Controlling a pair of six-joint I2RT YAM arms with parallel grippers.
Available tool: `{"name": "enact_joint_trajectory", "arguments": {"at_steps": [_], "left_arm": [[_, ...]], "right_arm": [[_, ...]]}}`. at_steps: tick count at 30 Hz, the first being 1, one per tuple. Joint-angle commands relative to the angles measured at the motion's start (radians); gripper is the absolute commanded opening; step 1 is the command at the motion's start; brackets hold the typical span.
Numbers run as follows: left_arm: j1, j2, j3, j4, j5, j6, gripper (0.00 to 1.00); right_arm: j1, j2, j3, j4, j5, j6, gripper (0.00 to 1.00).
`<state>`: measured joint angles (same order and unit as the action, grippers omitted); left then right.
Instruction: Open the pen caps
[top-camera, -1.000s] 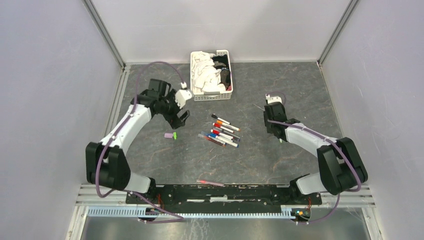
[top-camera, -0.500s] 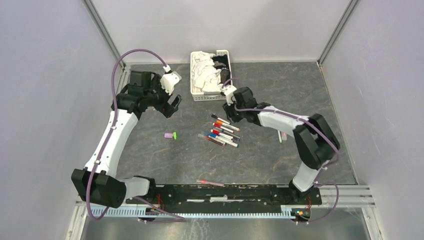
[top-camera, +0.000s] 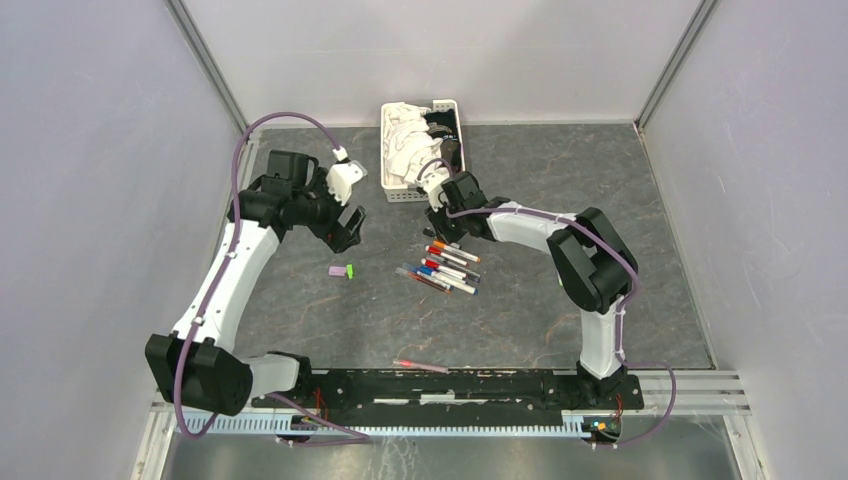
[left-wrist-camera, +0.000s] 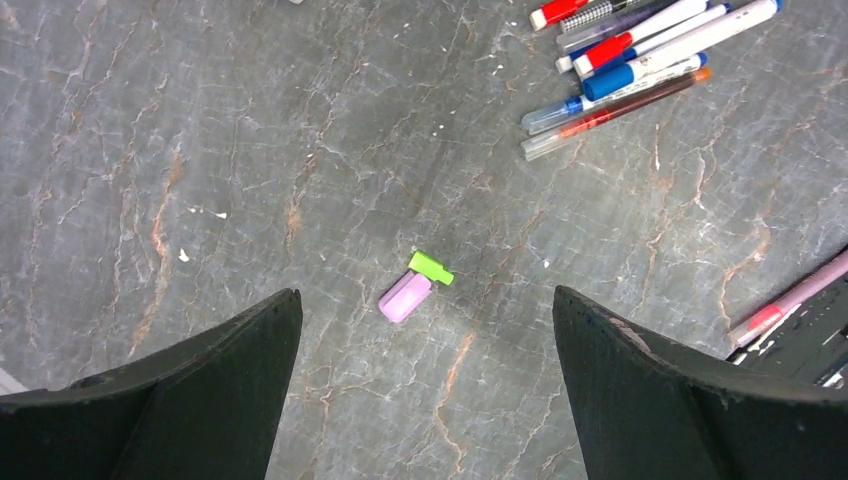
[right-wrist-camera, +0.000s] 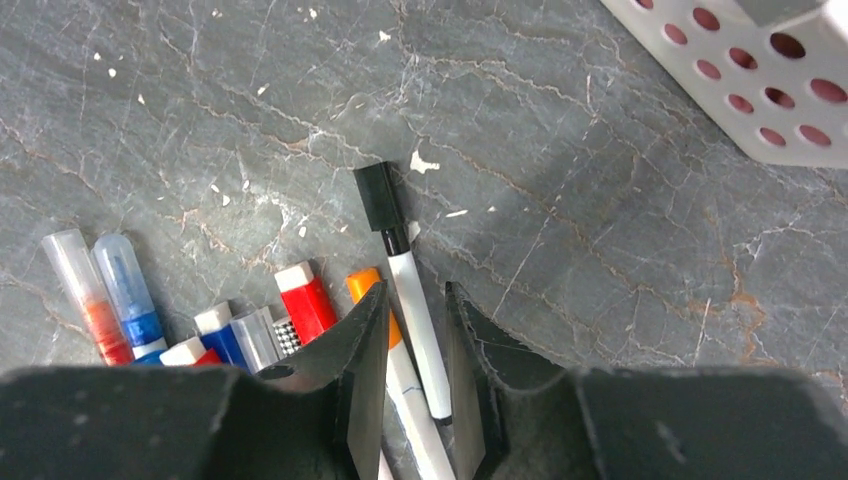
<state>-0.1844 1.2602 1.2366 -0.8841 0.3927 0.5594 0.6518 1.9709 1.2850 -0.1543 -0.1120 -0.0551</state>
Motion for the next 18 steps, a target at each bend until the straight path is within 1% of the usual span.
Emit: {"name": "enact_joint_trajectory", "arguments": {"at_steps": [1,5,7,11,14,17,18], "left_arm": [[0.005,-0.028,0.0,-0.019,0.061,0.0,1.0],[0.005,-0.024,0.001,-0.026,0.063,0.0,1.0],[0.005,-0.025,0.006,-0.03,0.063,0.002,1.0],[0.005,-0.03,0.01,-0.033,0.064,0.001,1.0],[0.005,-0.034,0.015,-0.037,0.075,0.0,1.0],[0.005,-0.037,0.015,-0.041,0.088,-0.003,1.0],[0.005,-0.038,0.015,-0.043,0.095,-0.003,1.0]], "right_arm": [[-0.001,0.03,0.055,0.005,0.012,-0.022,0.31],[-0.002,0.059,0.068,-0.006,0.004,-0.025,0.3],[-0.002,0.065,0.062,-0.009,-0.005,-0.028,0.32],[-0.001,0.07,0.039,0.001,0.023,-0.028,0.31],[-0.003,0.074,0.038,-0.001,0.057,-0.028,0.27],[-0.005,0.069,0.045,-0.005,0.078,-0.029,0.18],[-0.007,0.064,0.046,-0.008,0.08,-0.03,0.14]]}}
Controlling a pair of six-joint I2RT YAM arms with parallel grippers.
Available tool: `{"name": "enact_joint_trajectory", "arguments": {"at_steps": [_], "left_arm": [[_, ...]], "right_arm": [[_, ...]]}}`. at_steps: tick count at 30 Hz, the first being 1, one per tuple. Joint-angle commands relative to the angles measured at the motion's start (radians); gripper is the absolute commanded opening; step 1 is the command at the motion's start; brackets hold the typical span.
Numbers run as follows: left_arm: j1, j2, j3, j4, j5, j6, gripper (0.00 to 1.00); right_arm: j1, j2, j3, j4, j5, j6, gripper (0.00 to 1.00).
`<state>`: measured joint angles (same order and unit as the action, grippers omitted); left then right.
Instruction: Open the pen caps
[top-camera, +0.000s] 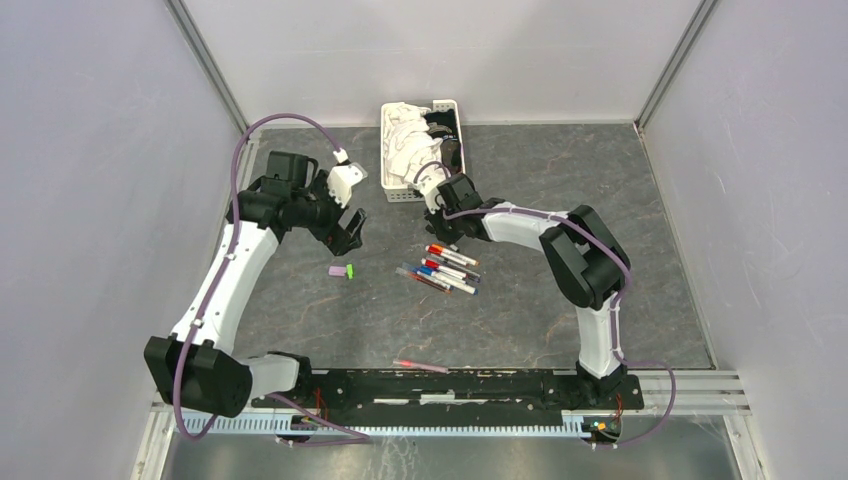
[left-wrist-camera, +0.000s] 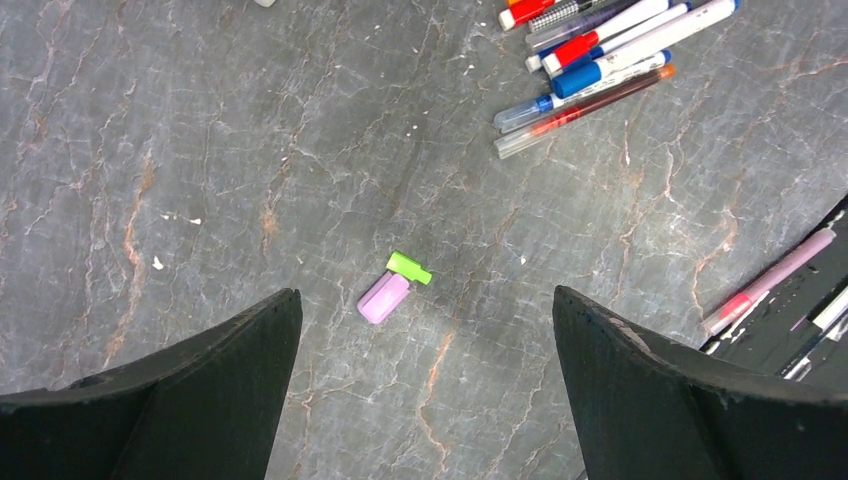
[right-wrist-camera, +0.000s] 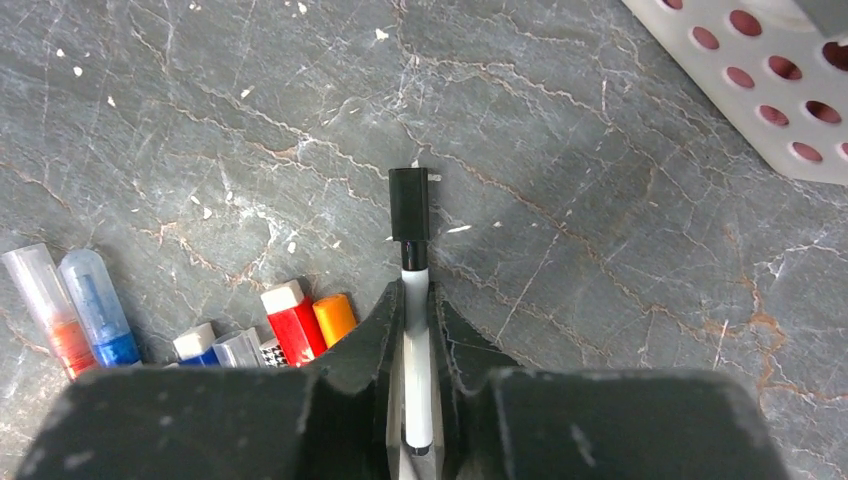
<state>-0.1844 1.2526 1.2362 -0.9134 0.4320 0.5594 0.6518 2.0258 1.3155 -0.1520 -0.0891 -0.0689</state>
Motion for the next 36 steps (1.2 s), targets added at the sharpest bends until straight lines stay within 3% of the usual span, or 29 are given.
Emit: {"name": "enact_joint_trajectory", "arguments": {"at_steps": [1,4,14,18,22,30,36], "left_arm": [[0.005,-0.031,0.016,-0.017,0.062,-0.002,1.0],[0.005,-0.032,0.01,-0.037,0.115,0.018,1.0],[-0.011,-0.074,-0.11,-0.107,0.419,0.375,1.0],[-0.054,-0.053,-0.128,-0.107,0.405,0.438,1.0],[-0.102,-0.002,-0.123,-0.115,0.384,0.478,1.0],[-0.229,0.02,-0.118,-0.127,0.378,0.501,1.0],[-0.258,0.002,-0.124,-0.162,0.374,0.518,0.87]], "right_arm": [[-0.008,-0.003,0.015,-0.012,0.056,-0.019,0.11],[-0.011,-0.062,0.001,-0.014,0.045,-0.025,0.0],[-0.002,-0.33,-0.118,-0.018,-0.272,0.089,0.0],[0.026,-0.404,-0.19,-0.024,-0.487,0.138,0.0],[0.074,-0.445,-0.228,-0.033,-0.608,0.162,0.0],[0.158,-0.454,-0.213,0.021,-0.7,0.249,0.0],[0.164,-0.417,-0.183,0.07,-0.736,0.304,0.0]]}}
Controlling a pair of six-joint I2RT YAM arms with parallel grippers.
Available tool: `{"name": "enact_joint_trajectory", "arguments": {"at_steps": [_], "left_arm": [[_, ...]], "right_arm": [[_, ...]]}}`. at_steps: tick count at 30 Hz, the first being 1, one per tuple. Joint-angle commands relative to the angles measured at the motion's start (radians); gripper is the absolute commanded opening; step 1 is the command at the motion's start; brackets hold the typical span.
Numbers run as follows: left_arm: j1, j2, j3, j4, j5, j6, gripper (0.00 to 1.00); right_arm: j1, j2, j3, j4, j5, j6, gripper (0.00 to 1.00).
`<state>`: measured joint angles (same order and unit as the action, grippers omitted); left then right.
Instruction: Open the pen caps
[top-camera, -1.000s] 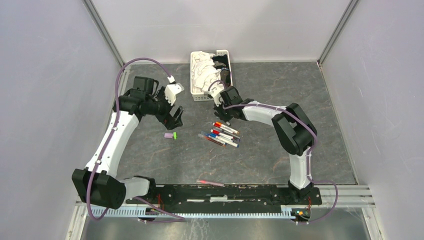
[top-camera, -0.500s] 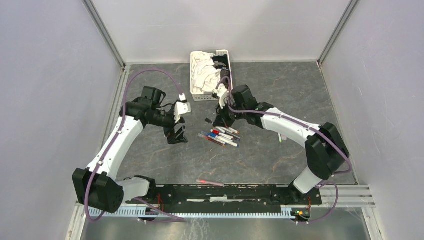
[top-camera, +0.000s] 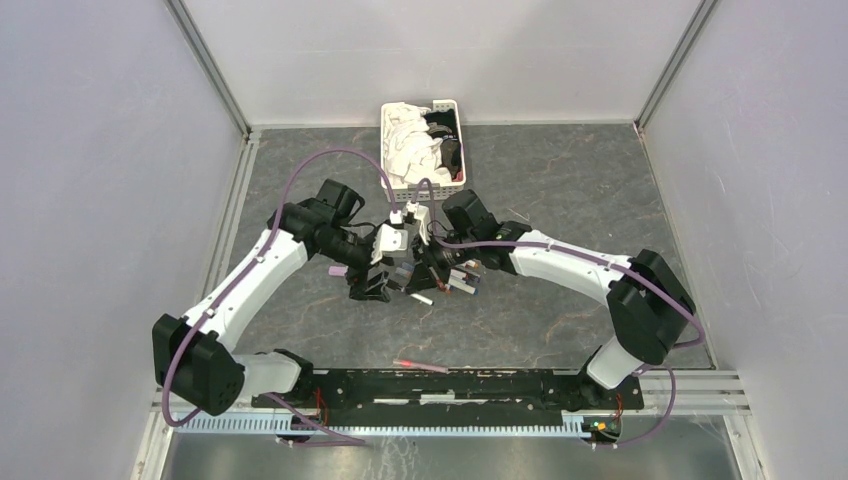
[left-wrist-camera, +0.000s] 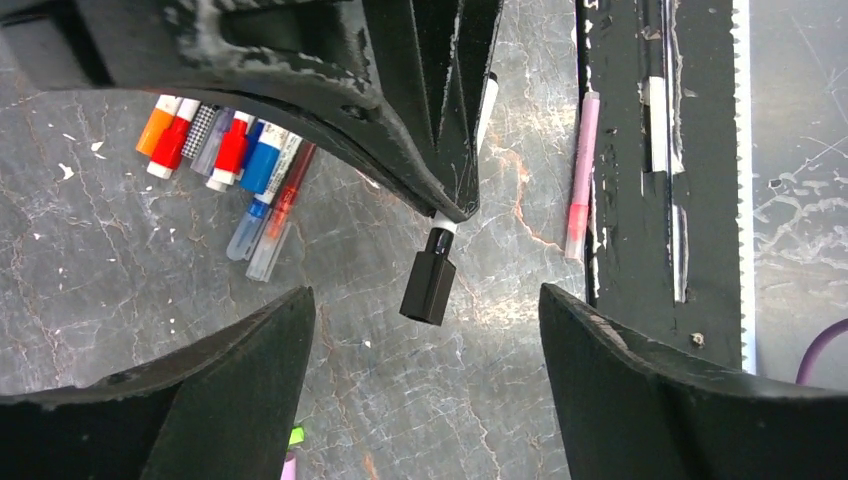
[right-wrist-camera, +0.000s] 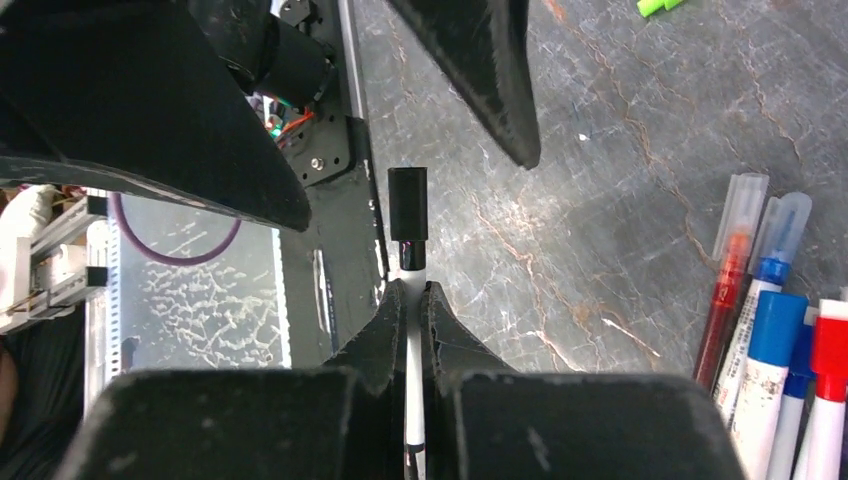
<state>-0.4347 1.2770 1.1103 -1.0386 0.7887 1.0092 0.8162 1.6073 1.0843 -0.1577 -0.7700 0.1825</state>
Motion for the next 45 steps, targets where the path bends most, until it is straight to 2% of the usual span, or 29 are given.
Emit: {"name": "enact_joint_trajectory", "arguments": {"at_steps": [1,10,16,18,20,21,23,27,33,34,38,39,45], "left_arm": [[-0.01,-0.026,-0.002,-0.044,0.013,0.075,0.84],[-0.024,-0.035,-0.016,-0.052,0.02,0.086,0.45],[-0.031,-0.036,-0.006,-0.053,0.012,0.078,0.24],[-0.033,-0.037,-0.003,-0.053,0.002,0.079,0.19],[-0.033,-0.039,0.005,-0.052,-0.008,0.08,0.04],[-0.033,-0.039,0.01,-0.052,-0.011,0.079,0.02],[-0.034,-0.039,0.019,-0.053,-0.011,0.076,0.02],[-0.035,-0.039,0.031,-0.053,-0.007,0.072,0.02],[-0.034,-0.033,0.061,-0.052,-0.015,0.065,0.02],[-0.034,-0.032,0.065,-0.052,-0.019,0.067,0.02],[-0.034,-0.025,0.083,-0.052,-0.028,0.065,0.02],[-0.033,-0.023,0.091,-0.052,-0.033,0.065,0.02],[-0.028,-0.011,0.115,-0.047,-0.097,0.074,0.02]], "right_arm": [[0.001,0.004,0.052,0.082,-0.058,0.062,0.0],[0.001,0.026,0.075,0.148,-0.074,0.146,0.0],[0.001,0.032,0.079,0.176,-0.08,0.177,0.01],[0.001,0.036,0.073,0.177,-0.081,0.18,0.14],[0.001,0.041,0.055,0.202,-0.093,0.2,0.25],[0.003,0.047,0.042,0.225,-0.111,0.215,0.29],[0.005,0.055,0.022,0.263,-0.136,0.239,0.31],[0.005,0.07,0.021,0.26,-0.143,0.232,0.29],[0.006,0.077,0.04,0.16,-0.147,0.14,0.28],[0.004,0.077,0.04,0.133,-0.146,0.125,0.27],[-0.002,0.066,0.032,0.112,-0.136,0.107,0.04],[-0.008,0.062,0.033,0.103,-0.138,0.099,0.01],[-0.046,0.02,-0.017,0.03,-0.128,0.023,0.0]]}}
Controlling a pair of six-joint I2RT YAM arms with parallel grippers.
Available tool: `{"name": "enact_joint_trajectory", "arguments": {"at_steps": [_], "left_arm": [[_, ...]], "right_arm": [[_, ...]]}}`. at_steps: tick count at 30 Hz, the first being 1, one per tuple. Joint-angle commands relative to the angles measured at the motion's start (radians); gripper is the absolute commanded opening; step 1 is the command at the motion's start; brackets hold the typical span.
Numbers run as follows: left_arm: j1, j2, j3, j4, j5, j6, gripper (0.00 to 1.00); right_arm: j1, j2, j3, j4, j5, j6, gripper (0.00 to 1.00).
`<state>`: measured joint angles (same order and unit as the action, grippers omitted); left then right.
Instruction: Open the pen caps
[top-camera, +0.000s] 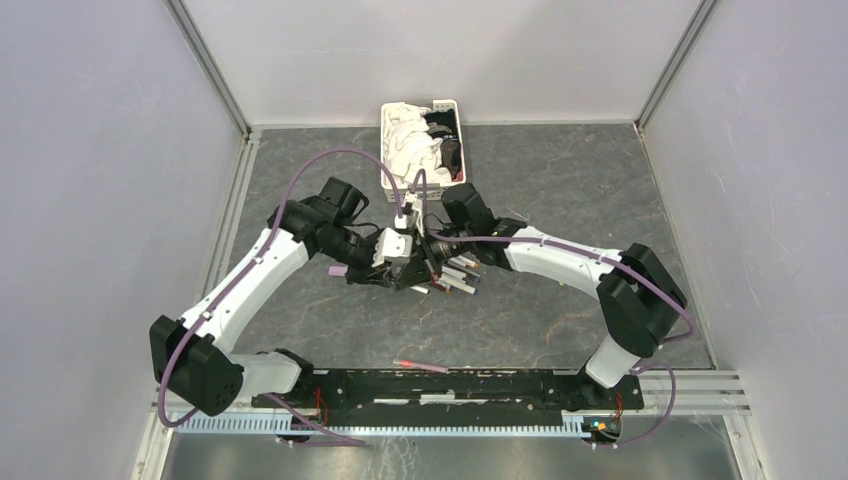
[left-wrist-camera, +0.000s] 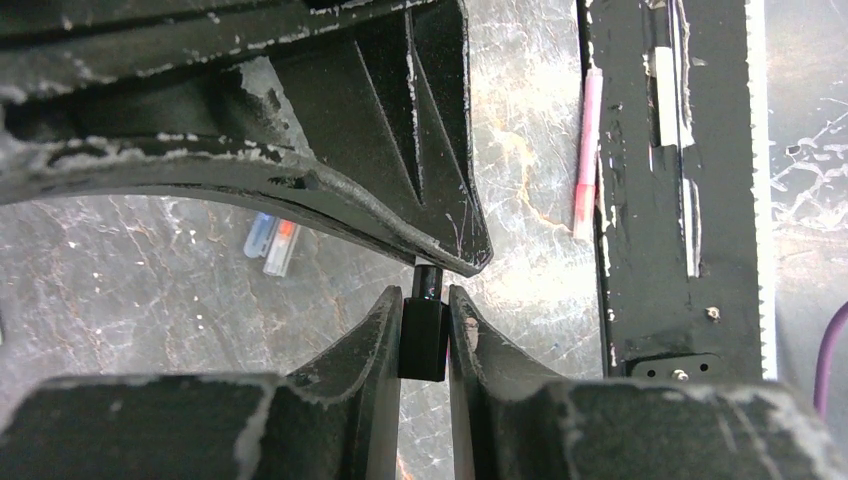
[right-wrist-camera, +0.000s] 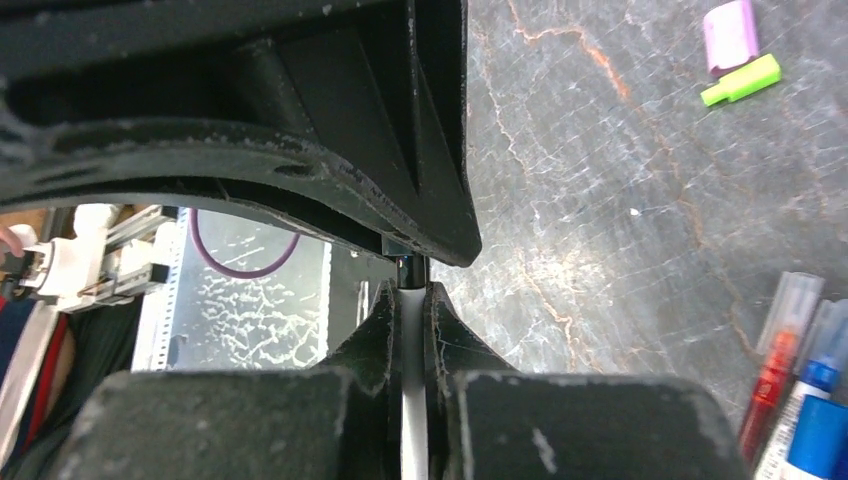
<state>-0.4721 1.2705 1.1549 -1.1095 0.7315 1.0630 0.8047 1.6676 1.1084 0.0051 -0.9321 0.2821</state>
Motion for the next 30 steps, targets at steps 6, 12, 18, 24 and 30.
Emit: {"name": "enact_joint_trajectory", "arguments": {"at_steps": [6,12,18,24,30], "left_arm": [[0.145,0.036,0.111,0.027,-0.066,0.1,0.02],[0.271,0.091,0.137,-0.022,-0.051,0.2,0.02],[0.266,0.108,-0.074,0.178,-0.057,0.095,0.05],[0.259,0.111,-0.281,0.523,-0.224,-0.059,0.11],[0.251,0.18,-0.296,0.617,-0.316,-0.132,0.11]], "right_arm": [[-0.125,-0.1,-0.172,-0.179,0.098,-0.126,0.0],[-0.166,-0.166,-0.203,-0.24,0.178,-0.158,0.0],[-0.3,-0.196,-0.191,-0.289,0.505,-0.113,0.0],[-0.448,-0.221,-0.295,-0.221,0.831,-0.044,0.0],[-0.509,-0.165,-0.35,-0.159,0.961,-0.028,0.0]]}}
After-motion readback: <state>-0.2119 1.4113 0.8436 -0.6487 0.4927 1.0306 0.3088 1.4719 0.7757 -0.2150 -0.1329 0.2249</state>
